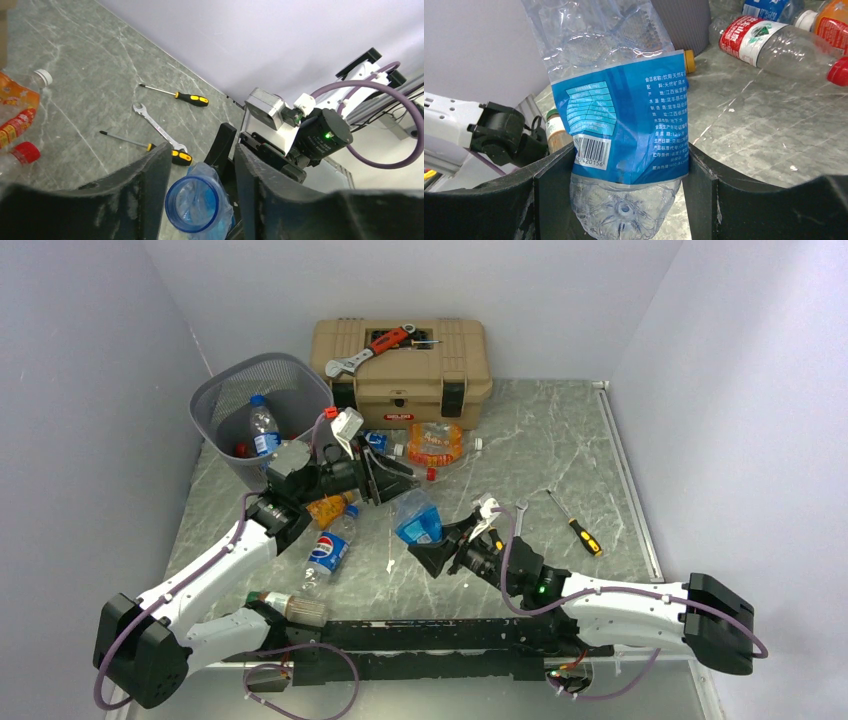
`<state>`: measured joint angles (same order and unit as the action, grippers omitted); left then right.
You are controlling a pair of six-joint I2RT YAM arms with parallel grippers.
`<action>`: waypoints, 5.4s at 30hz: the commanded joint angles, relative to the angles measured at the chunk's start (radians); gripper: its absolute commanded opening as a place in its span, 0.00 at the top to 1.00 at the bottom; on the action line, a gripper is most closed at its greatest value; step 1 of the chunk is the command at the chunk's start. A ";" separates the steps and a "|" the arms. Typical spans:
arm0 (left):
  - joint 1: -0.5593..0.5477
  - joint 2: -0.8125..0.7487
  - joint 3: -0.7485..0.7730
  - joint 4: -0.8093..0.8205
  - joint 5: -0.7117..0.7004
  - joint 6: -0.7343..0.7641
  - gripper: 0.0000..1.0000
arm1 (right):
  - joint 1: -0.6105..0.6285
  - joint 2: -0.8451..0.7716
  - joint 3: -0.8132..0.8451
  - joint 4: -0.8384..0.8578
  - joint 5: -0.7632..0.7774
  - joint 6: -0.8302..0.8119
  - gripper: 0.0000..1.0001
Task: Put the plastic bottles in the bin
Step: Place the plastic bottle in the trash bin, then pick up the plastic bottle at the center of the board.
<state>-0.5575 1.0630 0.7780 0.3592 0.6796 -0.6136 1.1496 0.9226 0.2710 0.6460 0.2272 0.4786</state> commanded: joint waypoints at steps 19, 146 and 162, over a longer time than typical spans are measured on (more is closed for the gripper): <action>0.001 0.014 -0.013 0.111 0.018 -0.032 0.60 | 0.012 0.040 0.008 0.146 0.095 0.029 1.00; 0.262 0.105 0.784 -0.776 -0.985 0.466 0.01 | 0.065 -0.508 0.186 -0.654 0.221 -0.003 0.00; -0.045 0.153 0.673 -0.882 -0.389 0.557 0.01 | -0.107 -0.270 0.349 -0.820 0.478 0.024 0.01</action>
<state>-0.5110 1.1404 1.5188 -0.4397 0.2222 -0.1223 1.1576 0.5976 0.5758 -0.1524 0.7185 0.4759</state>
